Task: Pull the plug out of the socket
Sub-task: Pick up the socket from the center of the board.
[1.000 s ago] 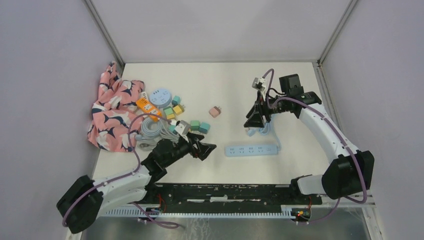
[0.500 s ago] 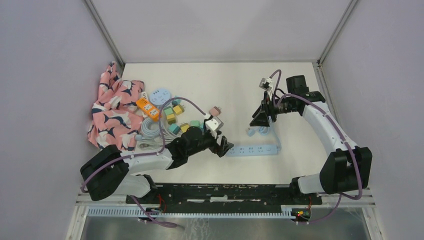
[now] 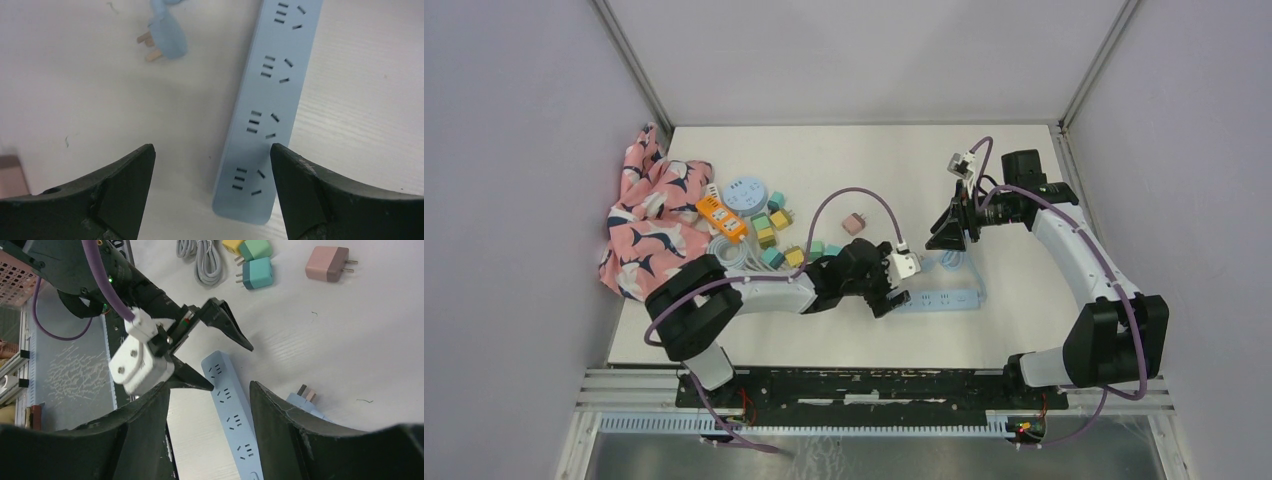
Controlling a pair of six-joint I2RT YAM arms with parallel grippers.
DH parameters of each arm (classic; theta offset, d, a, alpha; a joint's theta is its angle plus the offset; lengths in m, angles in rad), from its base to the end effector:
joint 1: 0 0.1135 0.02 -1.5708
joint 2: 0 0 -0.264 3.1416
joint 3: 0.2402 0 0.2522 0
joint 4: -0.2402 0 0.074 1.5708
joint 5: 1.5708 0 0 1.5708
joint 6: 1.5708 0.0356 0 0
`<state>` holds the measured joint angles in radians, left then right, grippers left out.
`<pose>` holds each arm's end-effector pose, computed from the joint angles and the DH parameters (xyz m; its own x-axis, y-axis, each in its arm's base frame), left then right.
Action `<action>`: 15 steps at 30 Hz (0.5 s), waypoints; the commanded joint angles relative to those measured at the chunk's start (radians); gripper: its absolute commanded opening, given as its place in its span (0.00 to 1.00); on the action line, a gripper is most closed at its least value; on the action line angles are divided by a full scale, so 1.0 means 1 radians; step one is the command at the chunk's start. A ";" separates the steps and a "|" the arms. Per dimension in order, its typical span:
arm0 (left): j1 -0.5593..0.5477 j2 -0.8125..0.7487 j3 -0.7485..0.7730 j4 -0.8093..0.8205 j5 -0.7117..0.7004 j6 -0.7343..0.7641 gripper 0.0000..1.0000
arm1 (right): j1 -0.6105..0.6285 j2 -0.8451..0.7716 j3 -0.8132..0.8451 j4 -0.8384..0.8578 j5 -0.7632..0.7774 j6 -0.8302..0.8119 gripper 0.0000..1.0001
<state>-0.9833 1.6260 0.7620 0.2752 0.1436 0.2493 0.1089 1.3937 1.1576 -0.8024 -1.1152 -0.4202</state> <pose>0.1787 -0.2776 0.1691 -0.0788 0.5589 -0.8255 0.9382 0.3216 0.1282 0.2661 0.0613 0.2971 -0.5777 -0.2437 -0.7790 -0.8067 0.3159 0.4994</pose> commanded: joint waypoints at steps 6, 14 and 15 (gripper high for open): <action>-0.004 0.157 0.191 -0.181 0.235 0.117 0.80 | -0.009 -0.011 0.030 0.028 -0.053 0.001 0.65; -0.073 0.165 0.171 -0.168 0.110 0.131 0.78 | -0.009 0.001 0.036 0.019 -0.058 0.001 0.65; -0.087 0.166 0.172 -0.171 0.081 0.134 0.78 | -0.011 0.001 0.036 0.018 -0.059 0.000 0.65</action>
<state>-1.0260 1.7744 0.9379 0.1322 0.3084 0.3309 0.1028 1.3937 1.1576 -0.8024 -1.1248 -0.4164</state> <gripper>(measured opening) 0.781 0.655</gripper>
